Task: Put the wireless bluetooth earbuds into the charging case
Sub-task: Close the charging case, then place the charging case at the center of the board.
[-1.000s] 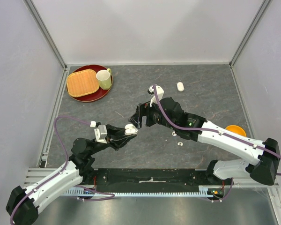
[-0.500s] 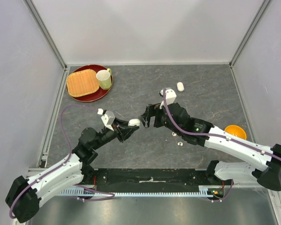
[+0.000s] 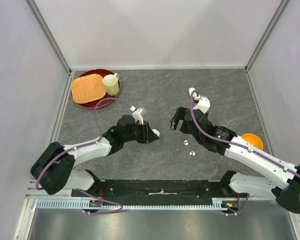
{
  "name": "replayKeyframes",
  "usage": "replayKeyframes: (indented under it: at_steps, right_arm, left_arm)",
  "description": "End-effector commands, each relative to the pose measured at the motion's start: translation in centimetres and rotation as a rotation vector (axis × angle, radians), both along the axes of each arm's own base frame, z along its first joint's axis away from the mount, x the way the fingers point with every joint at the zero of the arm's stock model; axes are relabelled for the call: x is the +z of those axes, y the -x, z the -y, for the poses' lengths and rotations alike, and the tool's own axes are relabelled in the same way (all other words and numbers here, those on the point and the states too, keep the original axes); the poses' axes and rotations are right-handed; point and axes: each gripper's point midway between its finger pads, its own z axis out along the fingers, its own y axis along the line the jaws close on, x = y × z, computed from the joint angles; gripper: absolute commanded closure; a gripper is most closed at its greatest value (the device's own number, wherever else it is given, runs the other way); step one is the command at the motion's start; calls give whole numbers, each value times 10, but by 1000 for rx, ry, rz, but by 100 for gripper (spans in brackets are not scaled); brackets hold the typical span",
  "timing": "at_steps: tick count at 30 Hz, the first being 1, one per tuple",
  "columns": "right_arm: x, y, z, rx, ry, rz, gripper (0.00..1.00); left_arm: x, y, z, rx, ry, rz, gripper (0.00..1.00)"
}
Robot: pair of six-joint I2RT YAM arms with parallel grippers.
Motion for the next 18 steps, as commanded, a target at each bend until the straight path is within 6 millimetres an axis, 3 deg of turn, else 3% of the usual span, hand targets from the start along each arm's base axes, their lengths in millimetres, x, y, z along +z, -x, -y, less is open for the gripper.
replayKeyframes:
  at_steps: [1,6,18]
  right_arm:
    - [7,3,11,-21,-41,1,2]
    - [7,3,22,-30,-25,7,2]
    - [3,2,33,-41,-17,-5,2]
  left_arm:
    - [6,-7,19,38,94,-129,97]
    - [-8,-10,28,52,103,-207,94]
    - [-44,-12,24,123,31,-311,83]
